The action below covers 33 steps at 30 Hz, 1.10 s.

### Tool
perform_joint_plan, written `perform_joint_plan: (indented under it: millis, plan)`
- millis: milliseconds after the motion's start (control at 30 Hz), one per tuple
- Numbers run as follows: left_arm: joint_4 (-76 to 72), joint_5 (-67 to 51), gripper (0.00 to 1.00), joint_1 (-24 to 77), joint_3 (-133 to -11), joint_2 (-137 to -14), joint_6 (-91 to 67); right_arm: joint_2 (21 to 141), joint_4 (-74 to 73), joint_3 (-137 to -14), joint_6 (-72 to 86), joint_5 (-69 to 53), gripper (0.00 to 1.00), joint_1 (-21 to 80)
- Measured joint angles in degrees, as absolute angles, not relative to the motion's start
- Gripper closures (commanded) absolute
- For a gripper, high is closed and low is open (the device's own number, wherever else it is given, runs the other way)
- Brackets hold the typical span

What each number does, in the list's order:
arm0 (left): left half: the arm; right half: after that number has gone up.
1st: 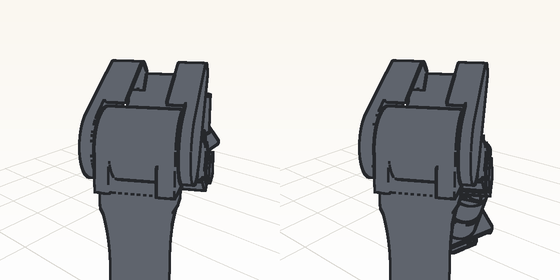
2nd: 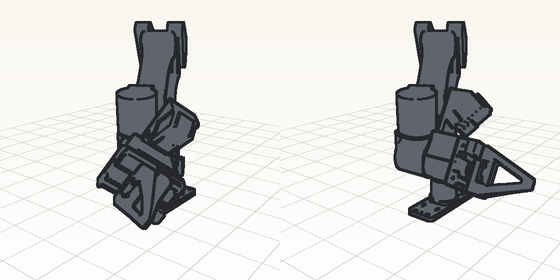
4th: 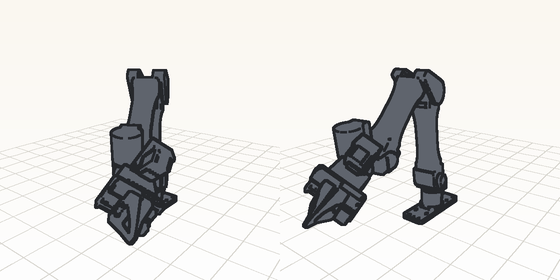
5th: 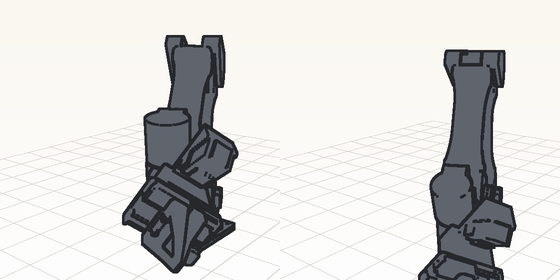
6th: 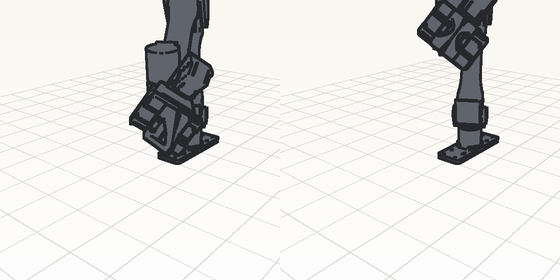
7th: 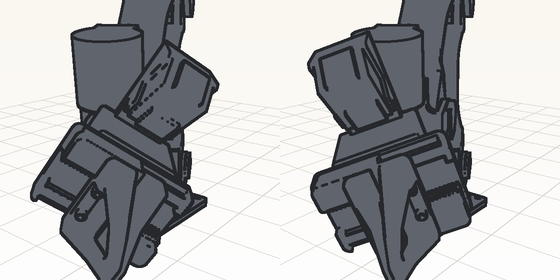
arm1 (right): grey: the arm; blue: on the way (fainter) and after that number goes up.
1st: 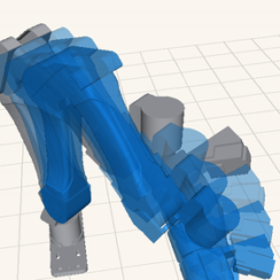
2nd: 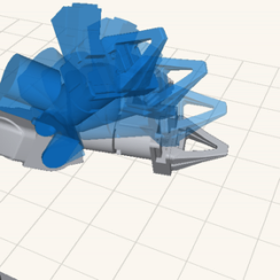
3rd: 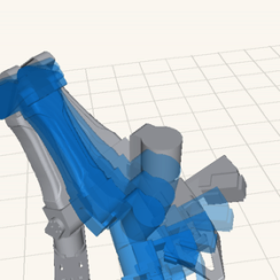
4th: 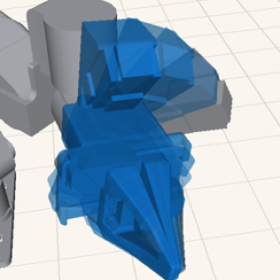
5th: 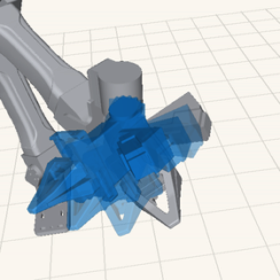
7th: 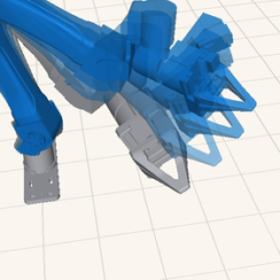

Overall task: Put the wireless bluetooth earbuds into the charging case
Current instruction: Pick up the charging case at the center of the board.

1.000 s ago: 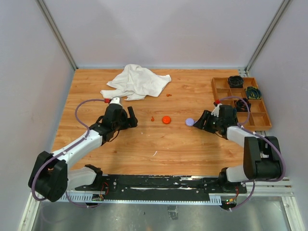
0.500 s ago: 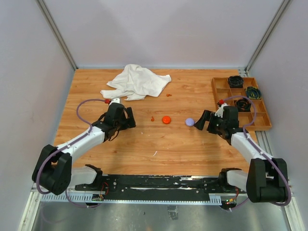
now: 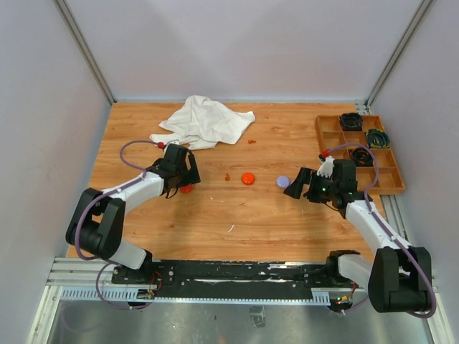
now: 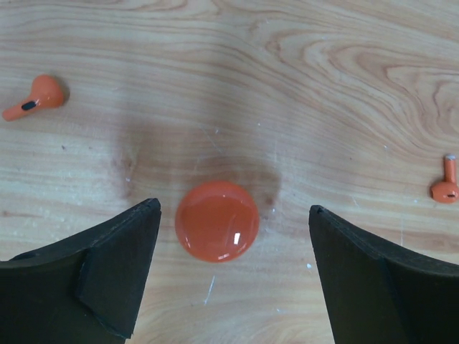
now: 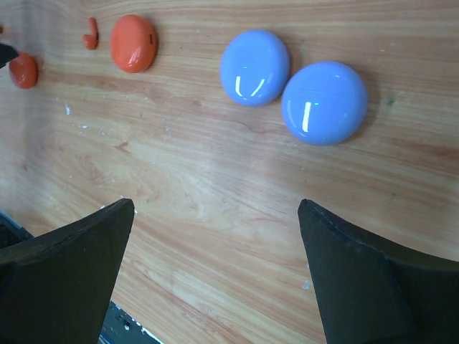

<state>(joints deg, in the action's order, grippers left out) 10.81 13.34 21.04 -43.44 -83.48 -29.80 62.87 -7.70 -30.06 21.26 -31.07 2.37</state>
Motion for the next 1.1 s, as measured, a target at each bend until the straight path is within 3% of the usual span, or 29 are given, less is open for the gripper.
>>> perform_joint_plan:
  millis: [767,1100]
  plan:
    - [15.0,11.2,0.41,20.7,-48.9,-92.1,-25.9,61.8,-1.7,-30.3,17.9,-36.4,0.01,9.5]
    - [13.1,6.2,0.50,20.6,-44.4,-87.5,-29.3,57.8,6.3,-30.2,13.1,-31.3,0.02,22.8]
